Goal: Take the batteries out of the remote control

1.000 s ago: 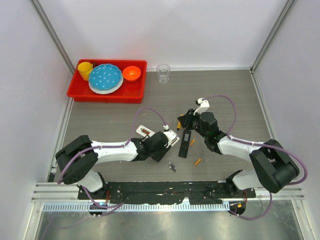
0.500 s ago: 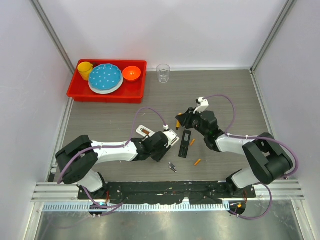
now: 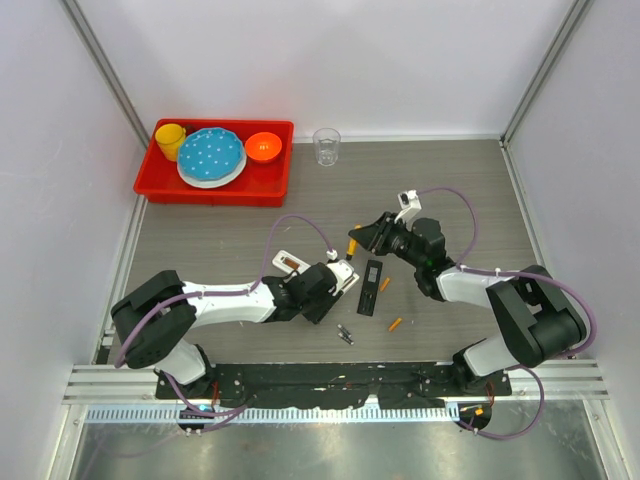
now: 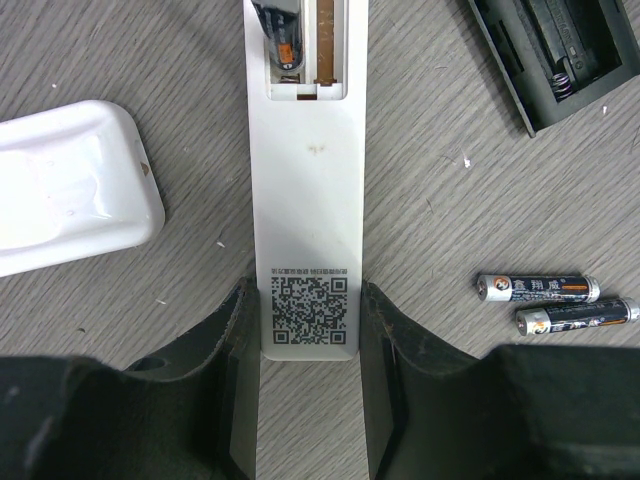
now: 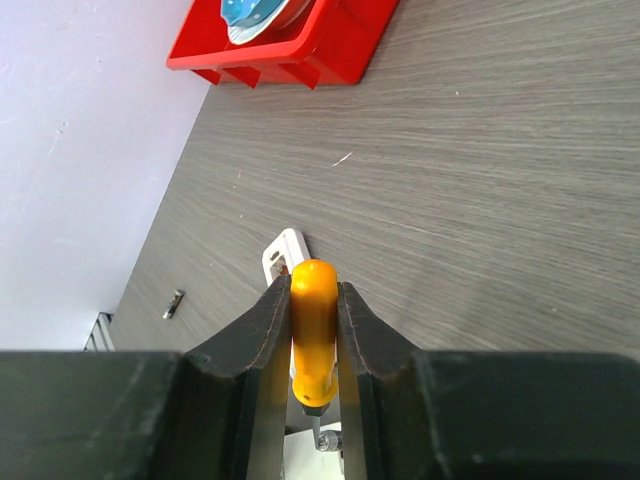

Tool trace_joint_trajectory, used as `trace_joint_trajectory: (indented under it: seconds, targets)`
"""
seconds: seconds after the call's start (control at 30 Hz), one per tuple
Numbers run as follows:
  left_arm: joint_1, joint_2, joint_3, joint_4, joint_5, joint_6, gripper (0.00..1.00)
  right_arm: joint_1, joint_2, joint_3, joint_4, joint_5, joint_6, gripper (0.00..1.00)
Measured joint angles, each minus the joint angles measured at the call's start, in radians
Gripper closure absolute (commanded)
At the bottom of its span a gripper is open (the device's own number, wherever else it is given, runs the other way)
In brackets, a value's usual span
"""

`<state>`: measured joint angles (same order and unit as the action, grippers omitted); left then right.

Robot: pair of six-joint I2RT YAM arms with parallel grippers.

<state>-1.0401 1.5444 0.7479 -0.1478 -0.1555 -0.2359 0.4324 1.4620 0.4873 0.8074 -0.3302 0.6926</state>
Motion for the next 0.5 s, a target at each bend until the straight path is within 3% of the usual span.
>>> trace_joint_trajectory:
  seconds: [0.5]
  targets:
    - [0.0, 0.006, 0.005, 0.0, 0.0, 0.0, 1.0, 0.029, -0.025, 0.007, -0.15, -0.035, -0.026, 0.99]
